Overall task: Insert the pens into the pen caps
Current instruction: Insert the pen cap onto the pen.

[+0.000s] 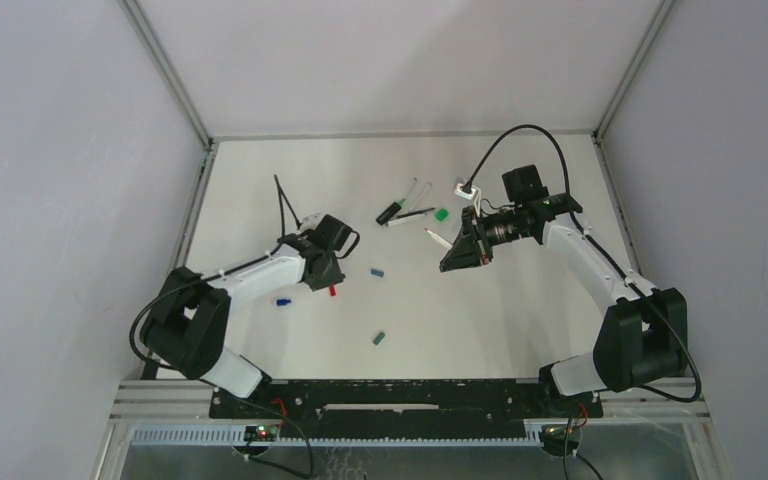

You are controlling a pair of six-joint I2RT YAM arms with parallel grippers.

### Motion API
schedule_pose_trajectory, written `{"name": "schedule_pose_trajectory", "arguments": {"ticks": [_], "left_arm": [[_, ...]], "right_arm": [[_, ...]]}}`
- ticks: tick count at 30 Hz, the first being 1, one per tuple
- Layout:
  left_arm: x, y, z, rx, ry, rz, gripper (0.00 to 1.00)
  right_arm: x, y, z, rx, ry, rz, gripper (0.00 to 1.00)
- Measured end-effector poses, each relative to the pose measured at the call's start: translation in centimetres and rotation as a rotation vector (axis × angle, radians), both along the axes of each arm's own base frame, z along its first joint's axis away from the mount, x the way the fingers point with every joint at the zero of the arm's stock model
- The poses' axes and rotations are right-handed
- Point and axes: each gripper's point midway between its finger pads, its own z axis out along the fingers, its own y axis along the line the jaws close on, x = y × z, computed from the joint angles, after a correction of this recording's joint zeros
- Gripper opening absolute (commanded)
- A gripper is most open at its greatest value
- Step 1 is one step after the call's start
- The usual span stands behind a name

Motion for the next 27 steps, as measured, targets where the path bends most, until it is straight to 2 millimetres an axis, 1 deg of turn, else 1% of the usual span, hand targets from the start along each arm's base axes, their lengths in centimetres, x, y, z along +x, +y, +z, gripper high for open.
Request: {"name": "schedule_pose_trajectory", "arguments": {"ticks": [4,10,19,24,26,27], "left_arm": [[0.0,0.1,-0.7,0.01,0.028,-0.008,0.28],[-0.5,0.1,-2.1,0.008,0.094,-0.024,0.26],[0.0,-0.2,-2.2,0.006,0.118,-0.043,0.26],[0.1,-0.3,-2.3,0.012,0.136,-0.057,0.22],[0.1,-0.4,-2.3,0.007,0.142,-0.061,0.19],[0.1,-0.5,-2.3,0.005,0.147,-0.067,0.16]], "right_arm": [[0.0,0.0,0.0,0.001,-0.001,-0.001,0.0],[0.1,0.0,0.1,0.004,0.003,-0.005,0.0],[0.2,-0.1,0.1,0.006,-0.001,-0.007,0.0],[0.3,-0.2,0.2,0.008,0.001,-0.012,0.0],[0.4,-0.3,0.2,0.008,0.002,-0.016,0.0],[0.4,-0.3,0.2,0.008,0.002,-0.018,0.0]]}}
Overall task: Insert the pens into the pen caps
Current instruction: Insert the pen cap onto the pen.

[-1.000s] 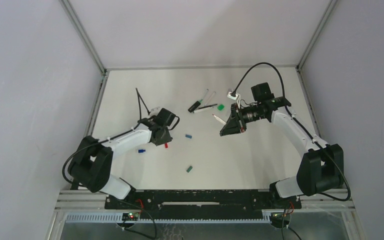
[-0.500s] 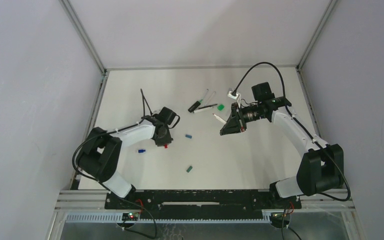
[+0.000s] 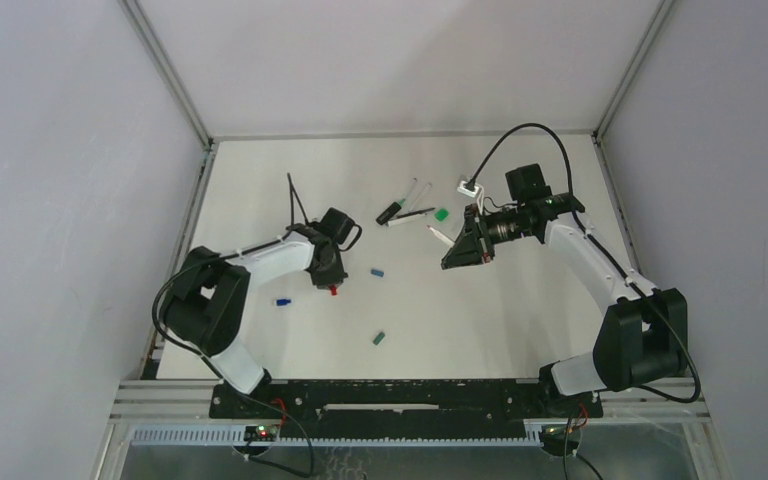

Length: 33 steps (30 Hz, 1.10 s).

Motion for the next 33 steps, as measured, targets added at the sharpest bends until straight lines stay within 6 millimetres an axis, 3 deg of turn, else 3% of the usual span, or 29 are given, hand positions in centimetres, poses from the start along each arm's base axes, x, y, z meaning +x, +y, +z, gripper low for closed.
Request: {"name": "schedule_pose_trajectory", "arguments": {"ticks": [5,11,14,17,23,28,33], "left_arm": [[-0.1,-0.3,0.0,-0.011,0.015,-0.026,0.01],[-0.5,-0.4,0.4,-0.026,0.028,-0.042,0.0],[-0.3,-0.8,2.3,-0.063,-0.019,-0.045,0.0],[0.7,-1.9,6.3,-0.161,-0.144,-0.048,0.0],[2.3,-4.7,16.9,-0.447,-0.463,-0.075,0.0],[2.6,-6.9,26.9,-0.726,-0.744,-0.122,0.0],[1.7,-7.6,36.4,-0.965,-1.02,-0.168,0.0]], "right_arm": [[0.1,-0.1,0.0,0.002,0.001,-0.004,0.0],[0.0,-0.2,0.0,0.004,-0.007,0.001,0.0],[-0.2,-0.4,0.4,0.0,-0.048,0.029,0.0],[0.1,-0.4,2.2,0.007,-0.166,0.071,0.0],[0.6,0.3,6.4,0.038,-0.416,0.164,0.0],[-0.4,2.7,11.3,0.087,-0.581,0.253,0.0],[-1.6,5.1,14.0,0.109,-0.554,0.257,0.0]]}}
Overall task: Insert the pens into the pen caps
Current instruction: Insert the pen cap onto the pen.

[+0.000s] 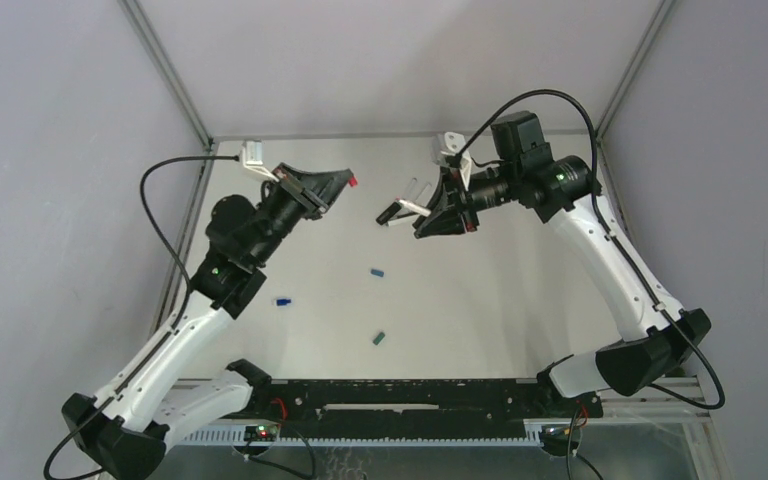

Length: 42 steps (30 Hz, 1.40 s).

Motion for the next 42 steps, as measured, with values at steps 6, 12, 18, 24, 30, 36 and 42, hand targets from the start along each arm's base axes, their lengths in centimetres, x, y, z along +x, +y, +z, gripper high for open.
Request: {"name": "schedule_pose_trajectory", "arguments": {"ticks": [6,12,18,24,30,36,42], "left_arm": [[-1.8,-0.3,7.4,-0.193,-0.215,-0.05,0.0],[-4.0,-1.4,11.2,-0.313,-0.33,-0.119,0.0],[-5.1,-2.1,13.1,-0.39,-0.394,-0.15,0.0],[-5.0,-2.6,13.5,-0.418,-0.411,-0.149,0.0],[-5.1,-2.5,13.9,-0.433,-0.427,-0.147,0.0],[-5.1,-2.4,14.1,-0.437,-0.43,-0.145,0.0],[-5.1,-2.4,14.0,-0.438,-0.428,-0.144,0.0]], "right_arm": [[-0.1,2.0,3.2,0.036,0.106,-0.07,0.0],[-0.3,3.5,5.5,0.077,0.207,-0.12,0.0],[-0.6,4.1,7.1,0.113,0.283,-0.13,0.0],[-1.1,4.6,7.5,0.12,0.324,-0.119,0.0],[-1.2,4.8,7.6,0.123,0.337,-0.115,0.0],[-1.2,4.9,7.9,0.131,0.341,-0.114,0.0],[-1.0,5.1,7.9,0.135,0.336,-0.11,0.0]]}}
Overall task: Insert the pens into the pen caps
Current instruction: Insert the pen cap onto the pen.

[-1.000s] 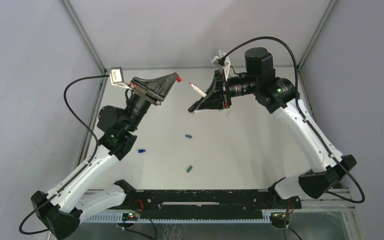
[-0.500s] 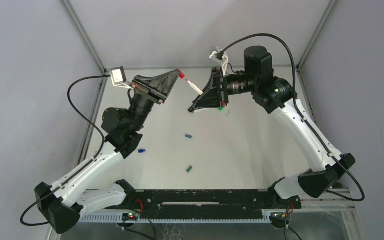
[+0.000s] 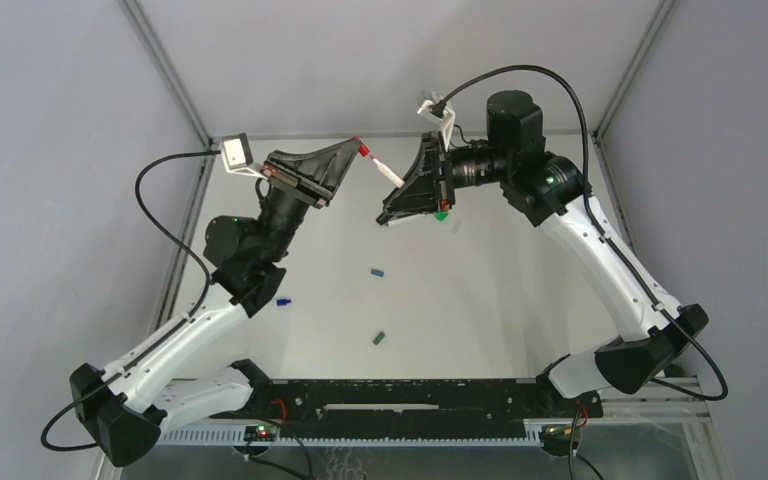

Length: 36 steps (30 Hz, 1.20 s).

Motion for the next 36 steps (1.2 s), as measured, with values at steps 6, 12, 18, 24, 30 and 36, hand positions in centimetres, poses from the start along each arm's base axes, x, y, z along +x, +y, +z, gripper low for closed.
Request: {"name": "schedule_pose_trajectory", "arguments": {"ticks": [6,12,18,24,30,36], "left_arm": [[0.2,-0.3,-0.3,0.003,0.006,-0.002,0.0],[0.3,-0.4,-0.4,0.001,0.012,-0.008,0.0],[0.5,-0.7,-0.6,0.0,0.021,-0.017,0.0],[0.4,-0.8,-0.4,-0.011,0.016,-0.024,0.0],[0.3,-1.3,-0.5,-0.01,0.007,-0.039,0.0],[1.1,-1.7,-0.9,-0.009,0.009,-0.016,0.0]], "right_arm": [[0.2,0.1,-0.2,-0.002,0.007,0.0,0.0],[0.1,0.2,-0.1,-0.001,0.007,0.001,0.0],[0.2,0.2,0.1,0.001,0.014,-0.001,0.0],[0.4,0.3,0.7,0.011,0.009,-0.004,0.0],[0.7,0.5,1.2,0.021,0.026,-0.008,0.0],[1.2,0.5,1.2,0.018,0.064,-0.031,0.0]]}}
